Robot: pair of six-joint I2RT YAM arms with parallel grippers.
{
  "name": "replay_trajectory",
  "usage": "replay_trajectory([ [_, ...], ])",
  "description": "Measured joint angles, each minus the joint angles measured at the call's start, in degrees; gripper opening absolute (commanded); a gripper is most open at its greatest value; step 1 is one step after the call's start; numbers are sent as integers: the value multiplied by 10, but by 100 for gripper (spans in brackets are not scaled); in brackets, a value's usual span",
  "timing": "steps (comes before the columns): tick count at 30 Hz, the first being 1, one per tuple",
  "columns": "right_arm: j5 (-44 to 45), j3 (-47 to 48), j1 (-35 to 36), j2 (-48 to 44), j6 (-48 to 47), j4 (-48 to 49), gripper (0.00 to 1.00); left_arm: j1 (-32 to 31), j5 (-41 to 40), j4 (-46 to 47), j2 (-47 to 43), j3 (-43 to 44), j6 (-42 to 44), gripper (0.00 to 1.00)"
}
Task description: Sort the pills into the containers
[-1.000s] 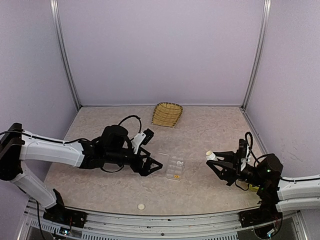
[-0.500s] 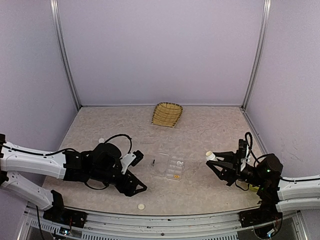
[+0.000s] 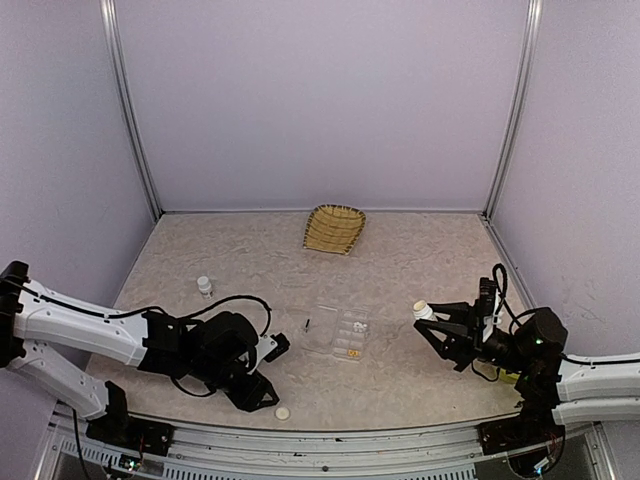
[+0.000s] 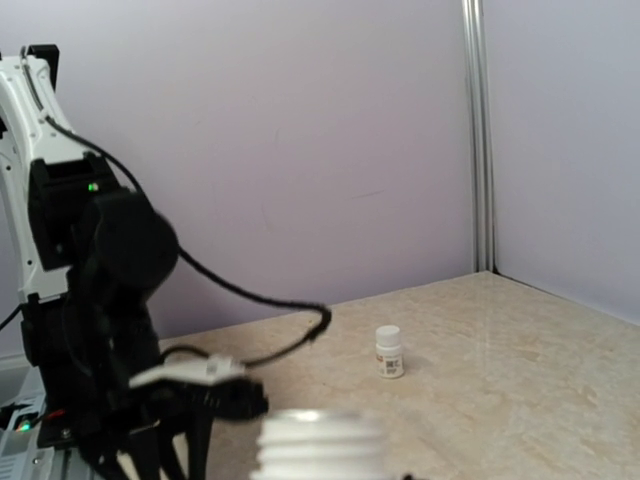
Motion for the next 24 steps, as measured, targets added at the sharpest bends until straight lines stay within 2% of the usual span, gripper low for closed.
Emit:
replay_trajectory([
  [7, 5, 0, 0, -3, -2, -3, 0, -20, -5, -18, 40, 9, 0, 41],
  [24, 15, 0, 0, -3, -7, -9, 0, -27, -4, -7, 65, 10, 0, 37],
])
